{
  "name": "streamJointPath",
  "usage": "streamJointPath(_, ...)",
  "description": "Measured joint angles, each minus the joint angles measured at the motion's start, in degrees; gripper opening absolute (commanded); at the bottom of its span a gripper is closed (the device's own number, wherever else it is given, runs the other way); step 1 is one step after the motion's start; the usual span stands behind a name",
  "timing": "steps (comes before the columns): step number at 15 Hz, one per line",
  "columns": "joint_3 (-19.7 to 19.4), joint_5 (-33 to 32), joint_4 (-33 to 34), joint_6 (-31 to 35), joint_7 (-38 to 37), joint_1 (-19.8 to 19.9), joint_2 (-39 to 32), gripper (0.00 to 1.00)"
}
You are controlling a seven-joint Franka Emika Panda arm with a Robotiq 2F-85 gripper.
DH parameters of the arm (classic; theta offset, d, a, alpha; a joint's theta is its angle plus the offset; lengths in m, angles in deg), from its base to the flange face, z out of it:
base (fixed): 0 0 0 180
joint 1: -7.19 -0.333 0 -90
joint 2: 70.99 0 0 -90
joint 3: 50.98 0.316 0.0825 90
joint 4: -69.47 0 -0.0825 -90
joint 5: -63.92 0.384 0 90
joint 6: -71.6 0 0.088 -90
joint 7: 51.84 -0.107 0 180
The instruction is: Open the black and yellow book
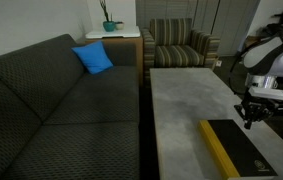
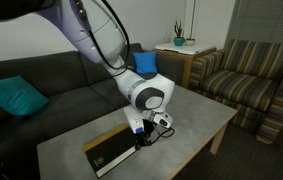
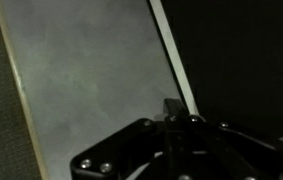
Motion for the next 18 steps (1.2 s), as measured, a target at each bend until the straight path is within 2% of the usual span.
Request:
streamJointPath(6,-5.46,-4.50,0.01,6.79,-0.63,-3.89,2.48,0.00)
streamJointPath(10,-9.85,-8.09,-4.37,11.41,-2.00,-7.69,7.52,0.00)
streamJointPath(13,-12.47,-9.16,-8.52,12.51,-2.60,-10.02,11.90,0.00)
streamJointPath(14,-13.24,-9.24,-9.78,12.51,-2.76,-10.64,13.23,0.07)
streamJointPath(15,-13.90,-9.24,-10.86,12.51,-2.87,-11.13,14.31,0.27)
streamJointPath(18,-14.90,-10.33,-13.38,12.51,-3.50,-11.75,16.69,0.47)
